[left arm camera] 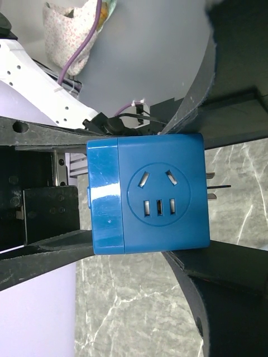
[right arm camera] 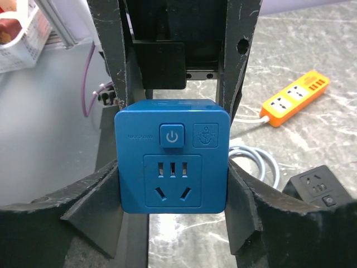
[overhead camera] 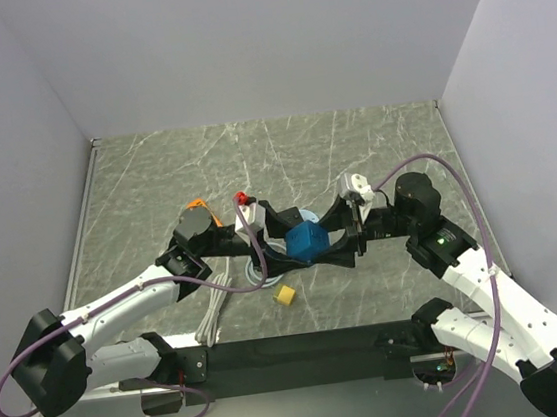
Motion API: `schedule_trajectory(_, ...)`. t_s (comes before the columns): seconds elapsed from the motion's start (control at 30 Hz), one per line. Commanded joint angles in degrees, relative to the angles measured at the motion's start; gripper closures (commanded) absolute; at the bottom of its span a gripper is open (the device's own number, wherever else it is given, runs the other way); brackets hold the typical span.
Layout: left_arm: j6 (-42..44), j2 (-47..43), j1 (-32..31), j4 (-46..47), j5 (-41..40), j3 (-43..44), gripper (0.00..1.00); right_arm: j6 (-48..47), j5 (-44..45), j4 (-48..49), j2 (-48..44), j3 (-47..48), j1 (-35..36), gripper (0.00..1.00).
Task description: Insert the plug
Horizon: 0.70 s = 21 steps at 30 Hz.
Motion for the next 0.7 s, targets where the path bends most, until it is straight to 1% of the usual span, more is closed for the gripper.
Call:
schedule_trajectory(0.0, -0.9, 0.0, 0.2, 6.5, -0.8, 0.1, 1.00, 0.9, -1.8, 2.3, 0.6, 0.8, -0.1, 0.57)
schedule_trajectory(0.03, -1.0, 0.2, 0.2, 6.4, -0.9, 0.3, 1.00, 1.2, -1.7, 2.3, 0.9, 0.7, 0.0, 0.78)
schedule_trajectory(0.1, -1.2, 0.5, 0.2, 5.2, -2.7, 0.8, 0.99, 2.1, -0.3, 3.7, 1.0, 0.2, 0.0, 0.92)
schedule_trajectory(0.13, -1.2, 0.6, 0.2, 4.3, -3.9, 1.1, 0.93, 2.3, 1.1, 4.1, 0.9, 0.1, 0.0, 1.00)
schedule_trajectory(0.17, -1.3, 0.5, 0.2, 3.4, -6.5, 1.4, 0.81, 2.3, 2.6, 4.1, 0.9, 0.1, 0.1, 1.00)
schedule_trajectory(0.2, -1.3, 0.5, 0.2, 1.7, -7.8, 1.5, 0.52, 2.3, 5.2, 4.1, 0.7, 0.1, -0.1, 1.00)
schedule_trajectory(0.23, -1.3, 0.4, 0.2, 1.1, -9.3, 1.6, 0.43, 2.3, 6.7, 4.1, 0.6, 0.2, -0.1, 1.00)
schedule_trajectory(0.27, -1.5, 0.4, 0.2, 0.7, -10.6, 1.3, 0.36, 2.3, 8.3, 4.1, 0.5, 0.4, -0.1, 1.00)
schedule_trajectory(0.3, -1.6, -0.1, 0.2, 0.3, -13.3, 1.2, 0.25, 2.3, 10.0, 4.1, 0.3, 0.5, -0.2, 1.00)
schedule_trajectory(0.37, -1.8, -0.4, 0.2, -0.5, -15.8, 0.7, 0.14, 3.9, 13.4, 4.1, 0.0, 0.7, -0.6, 1.00)
schedule_trajectory(0.4, -1.9, -0.9, 0.2, -0.9, -18.7, 0.5, 0.01, 4.0, 14.1, 4.1, 0.0, 1.1, -0.9, 1.00)
schedule_trajectory(0.43, -2.0, -1.0, 0.3, -1.2, -19.7, 0.5, 0.01, 4.2, 15.5, 4.1, -0.1, 1.5, -1.6, 1.00)
schedule_trajectory(0.67, -3.5, -2.6, 0.6, -3.3, -30.1, -2.0, 0.01, 3.4, 18.2, 3.8, -0.3, 3.0, -6.3, 1.00)
